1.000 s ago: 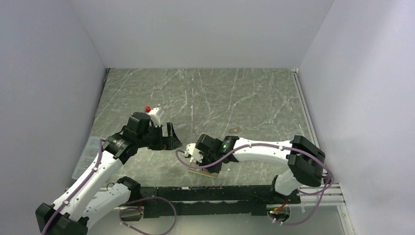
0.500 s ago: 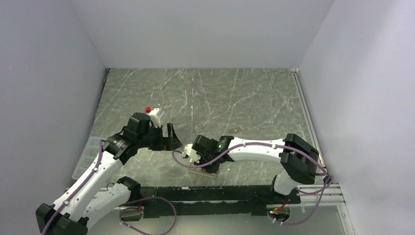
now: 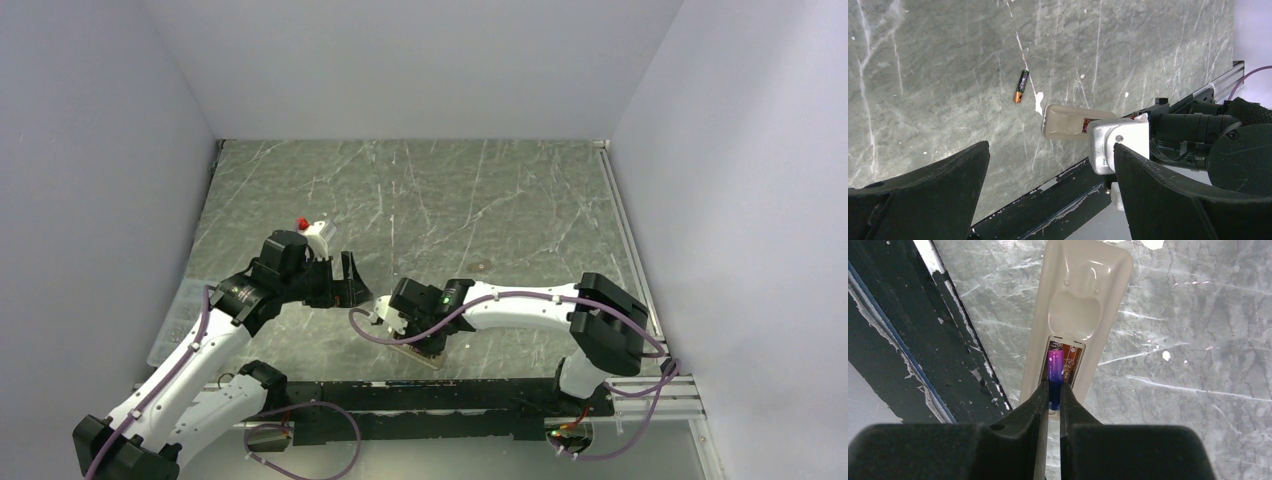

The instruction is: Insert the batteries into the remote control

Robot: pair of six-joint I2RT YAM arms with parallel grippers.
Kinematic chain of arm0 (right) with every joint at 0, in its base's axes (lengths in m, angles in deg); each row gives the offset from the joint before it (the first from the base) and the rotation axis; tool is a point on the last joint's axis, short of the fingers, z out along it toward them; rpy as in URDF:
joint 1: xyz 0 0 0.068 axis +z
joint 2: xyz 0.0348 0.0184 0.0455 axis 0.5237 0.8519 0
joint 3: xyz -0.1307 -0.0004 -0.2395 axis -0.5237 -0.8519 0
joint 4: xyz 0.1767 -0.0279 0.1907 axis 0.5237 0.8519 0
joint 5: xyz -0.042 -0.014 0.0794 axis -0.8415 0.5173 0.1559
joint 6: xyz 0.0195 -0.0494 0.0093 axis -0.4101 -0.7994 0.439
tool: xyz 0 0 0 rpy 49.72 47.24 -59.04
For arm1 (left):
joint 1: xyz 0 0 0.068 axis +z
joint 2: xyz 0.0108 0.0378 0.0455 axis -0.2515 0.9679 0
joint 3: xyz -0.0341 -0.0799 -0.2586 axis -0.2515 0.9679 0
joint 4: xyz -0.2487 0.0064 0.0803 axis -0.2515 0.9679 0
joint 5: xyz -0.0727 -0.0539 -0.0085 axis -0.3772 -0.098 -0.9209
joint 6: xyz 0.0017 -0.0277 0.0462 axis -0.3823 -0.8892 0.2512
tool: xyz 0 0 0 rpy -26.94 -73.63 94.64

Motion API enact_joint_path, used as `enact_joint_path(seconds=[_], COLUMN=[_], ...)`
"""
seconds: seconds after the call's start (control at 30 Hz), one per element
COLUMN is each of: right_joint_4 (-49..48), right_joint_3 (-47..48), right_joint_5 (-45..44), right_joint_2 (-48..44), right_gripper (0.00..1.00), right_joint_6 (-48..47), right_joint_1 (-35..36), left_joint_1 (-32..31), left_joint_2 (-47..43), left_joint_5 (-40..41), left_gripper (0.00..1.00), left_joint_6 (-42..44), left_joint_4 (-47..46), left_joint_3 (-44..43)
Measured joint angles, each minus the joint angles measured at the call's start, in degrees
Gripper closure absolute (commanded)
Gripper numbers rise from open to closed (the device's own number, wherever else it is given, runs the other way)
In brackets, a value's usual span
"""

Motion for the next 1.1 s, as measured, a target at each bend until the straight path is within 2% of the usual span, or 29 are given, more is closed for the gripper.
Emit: enact_joint_path(seconds=[0.27, 0.47, 1.1], right_joint_4=[0.1, 0.7, 6.4], right_joint_3=[0.7, 1.3, 4.2], right_joint_5=[0.0, 0.1, -0.2], right_joint_2=[0.8, 1.6, 1.6], right_gripper=[0.87, 1.0, 1.0], right_joint_6=[0.7, 1.3, 4.9], right_joint_1=[0.2, 0.3, 0.6], left_joint_1=[0.0, 0.0, 0.1], left_joint_2=[0.0, 0.0, 0.0], left_joint_5=[0.0, 0.0, -0.4], left_gripper=[0.01, 0.01, 0.01], left_joint_6=[0.0, 0.0, 0.0], left_joint_4=[-0.4, -0.6, -1.2], left_joint_3=[0.0, 0.0, 0.0])
